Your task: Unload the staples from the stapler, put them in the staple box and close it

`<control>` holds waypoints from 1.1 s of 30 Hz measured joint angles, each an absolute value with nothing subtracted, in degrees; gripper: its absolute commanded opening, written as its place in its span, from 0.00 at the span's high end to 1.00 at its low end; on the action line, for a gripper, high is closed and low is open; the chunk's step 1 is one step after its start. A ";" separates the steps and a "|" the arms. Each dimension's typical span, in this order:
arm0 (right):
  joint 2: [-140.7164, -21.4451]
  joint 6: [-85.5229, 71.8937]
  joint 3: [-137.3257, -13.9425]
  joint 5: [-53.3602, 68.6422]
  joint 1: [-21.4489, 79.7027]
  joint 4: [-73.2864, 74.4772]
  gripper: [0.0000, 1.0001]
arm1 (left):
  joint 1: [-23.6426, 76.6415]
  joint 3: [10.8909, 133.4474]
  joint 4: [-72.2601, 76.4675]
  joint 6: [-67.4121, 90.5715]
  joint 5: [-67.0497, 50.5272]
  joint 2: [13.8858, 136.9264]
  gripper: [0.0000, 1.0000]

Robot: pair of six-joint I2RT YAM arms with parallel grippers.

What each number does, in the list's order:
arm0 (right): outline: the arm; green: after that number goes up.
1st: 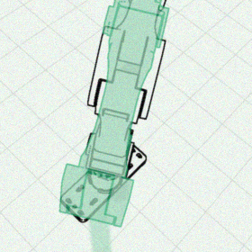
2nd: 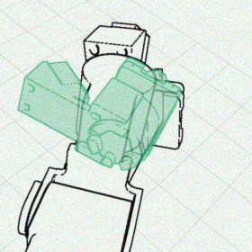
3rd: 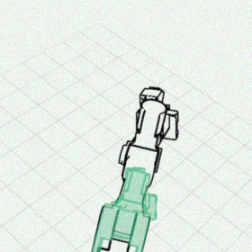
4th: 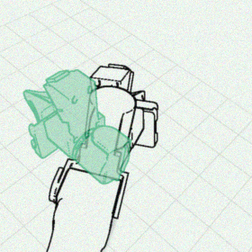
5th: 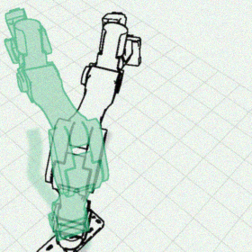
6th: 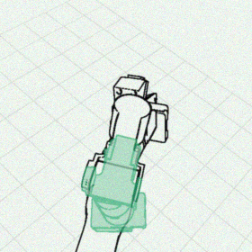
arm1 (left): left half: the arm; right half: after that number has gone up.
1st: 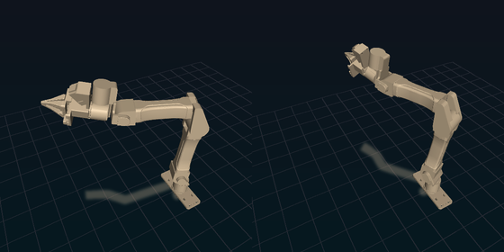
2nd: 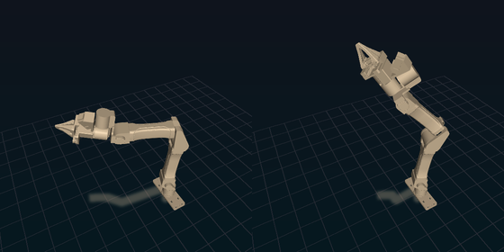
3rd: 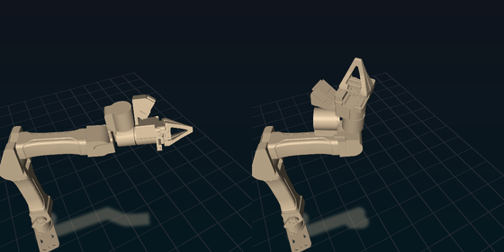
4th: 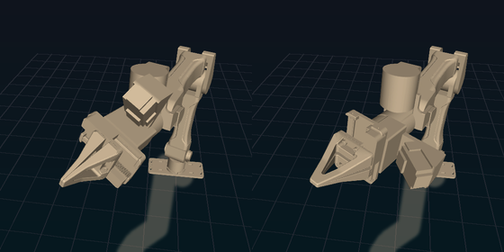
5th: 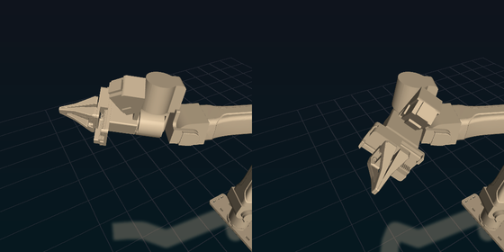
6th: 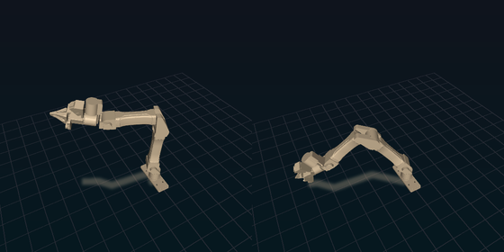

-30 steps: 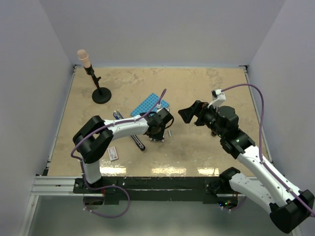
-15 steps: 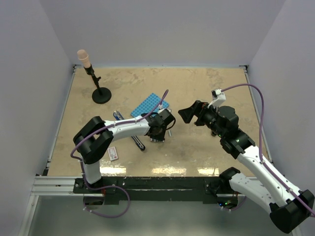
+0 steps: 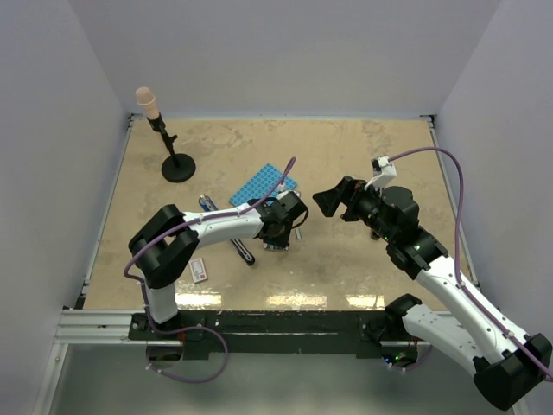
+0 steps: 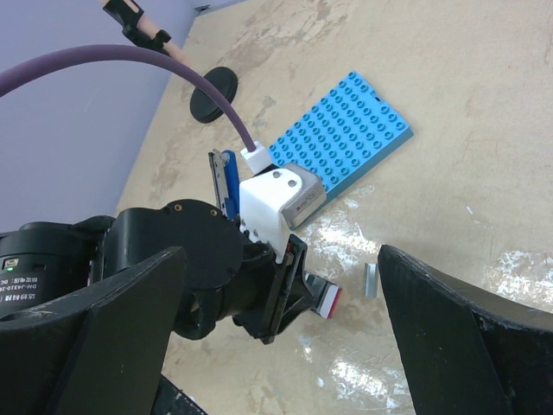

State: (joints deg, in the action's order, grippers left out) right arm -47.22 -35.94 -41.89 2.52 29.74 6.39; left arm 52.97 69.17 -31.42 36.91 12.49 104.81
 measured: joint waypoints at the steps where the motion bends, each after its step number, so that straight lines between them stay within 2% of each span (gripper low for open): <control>1: -47.24 -35.92 -41.89 2.52 29.74 6.39 0.02 | 52.97 69.17 -31.42 36.95 12.56 104.81 0.73; 7: -48.45 -34.81 -41.89 3.49 29.74 5.54 0.03 | 52.97 69.17 -31.64 37.89 13.34 103.79 0.70; 10: -51.51 -33.56 -41.89 4.51 29.74 4.67 0.07 | 52.58 69.08 -32.25 38.35 13.67 101.12 0.68; 13: -56.88 -32.56 -41.85 6.09 29.74 3.64 0.16 | 50.83 67.29 -30.92 38.46 12.60 96.03 0.69; 17: -65.76 -31.79 -40.86 9.65 29.95 0.51 0.34 | 45.76 62.35 -27.40 38.48 9.50 90.02 0.70; 23: -76.42 -29.98 -41.04 10.07 33.34 -3.11 0.53 | 42.54 57.43 -25.74 38.39 6.50 89.80 0.71; 26: -82.65 -28.71 -42.24 9.69 35.29 -3.64 0.59 | 42.44 56.60 -23.99 38.37 4.49 91.15 0.72; 33: -90.56 -26.68 -44.49 8.01 37.50 -4.27 0.62 | 41.98 55.37 -21.47 38.37 2.33 93.49 0.74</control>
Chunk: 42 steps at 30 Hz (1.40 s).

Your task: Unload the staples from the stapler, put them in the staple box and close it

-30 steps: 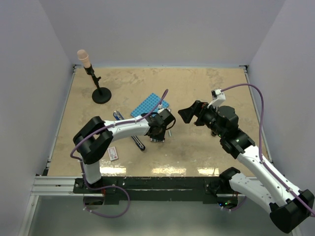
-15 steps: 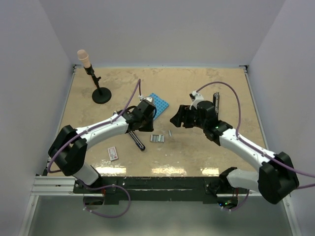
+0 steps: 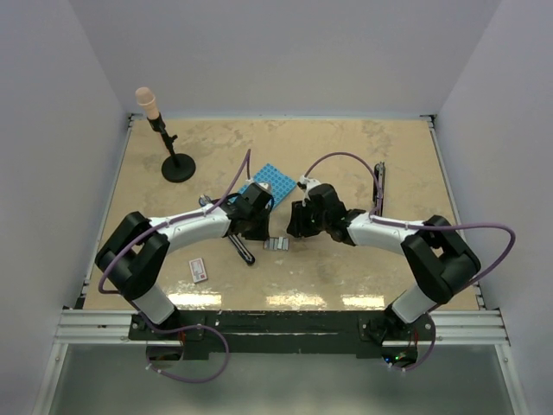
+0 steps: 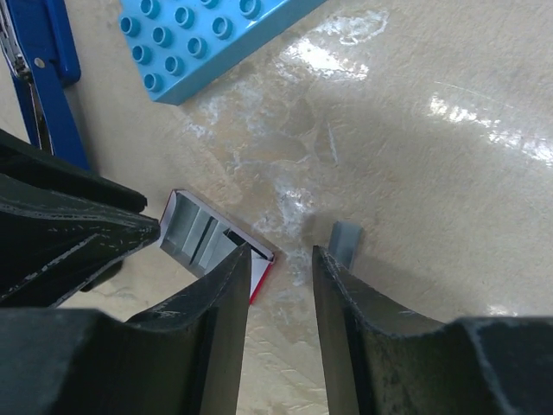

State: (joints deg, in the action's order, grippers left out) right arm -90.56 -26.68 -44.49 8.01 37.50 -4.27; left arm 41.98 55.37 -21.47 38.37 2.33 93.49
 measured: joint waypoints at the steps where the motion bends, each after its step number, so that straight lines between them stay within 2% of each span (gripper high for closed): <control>1: -91.00 -26.50 -44.73 7.99 37.80 -4.40 0.62 | 41.93 55.35 -21.26 38.37 2.24 93.71 0.74; 32: -98.19 -24.77 -47.99 6.96 41.98 -6.87 0.71 | 41.74 53.74 -18.39 38.44 0.84 95.02 0.76; 39: -98.19 -24.60 -47.99 6.76 42.35 -6.85 0.72 | 41.74 53.71 -18.37 38.48 0.84 95.02 0.76; 42: -97.95 -24.67 -47.99 5.72 42.37 -6.61 0.69 | 41.74 53.69 -18.37 38.50 0.84 95.02 0.77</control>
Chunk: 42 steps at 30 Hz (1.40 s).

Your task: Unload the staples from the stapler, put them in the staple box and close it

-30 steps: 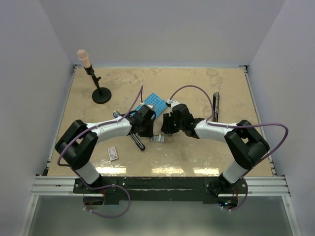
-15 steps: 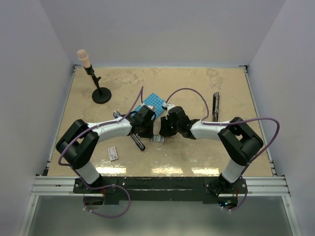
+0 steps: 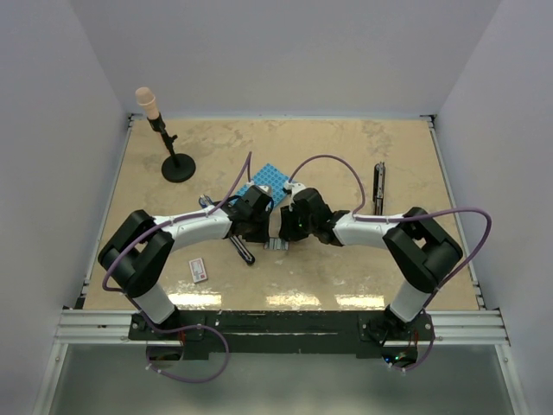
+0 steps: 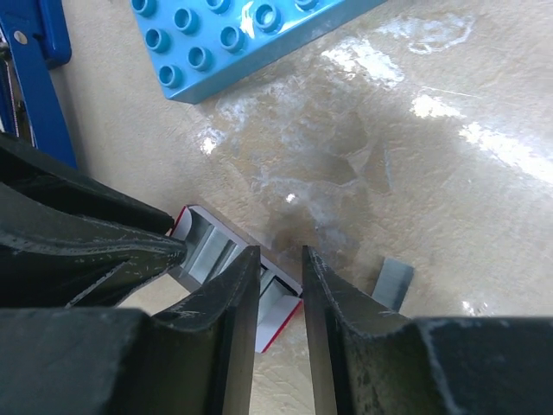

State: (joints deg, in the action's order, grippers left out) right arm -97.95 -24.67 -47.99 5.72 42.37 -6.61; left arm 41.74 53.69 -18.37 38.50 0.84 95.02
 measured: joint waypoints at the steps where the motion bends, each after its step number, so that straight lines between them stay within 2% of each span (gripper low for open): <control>1: -97.62 -24.67 -47.99 5.19 42.37 -6.28 0.67 | 41.74 53.69 -18.37 38.50 0.86 95.02 0.76; 9: -89.80 -24.51 -49.74 -2.15 42.44 0.16 0.59 | 41.74 53.69 -18.76 38.52 0.84 93.73 0.72; 14: -89.32 -23.88 -52.14 -7.94 42.44 4.12 0.54 | 41.74 53.74 -18.94 38.59 0.86 88.82 0.67; 18: -89.71 -23.42 -52.16 -10.13 42.44 7.62 0.49 | 41.74 53.74 -18.87 38.98 0.99 83.90 0.67; 26: -94.59 -23.00 -54.15 -10.92 42.44 9.58 0.51 | 41.74 53.49 -18.50 39.00 2.50 75.99 0.66; 42: -100.47 -22.90 -56.77 -11.29 42.44 9.98 0.65 | 41.74 51.24 -18.74 39.00 3.22 75.61 0.67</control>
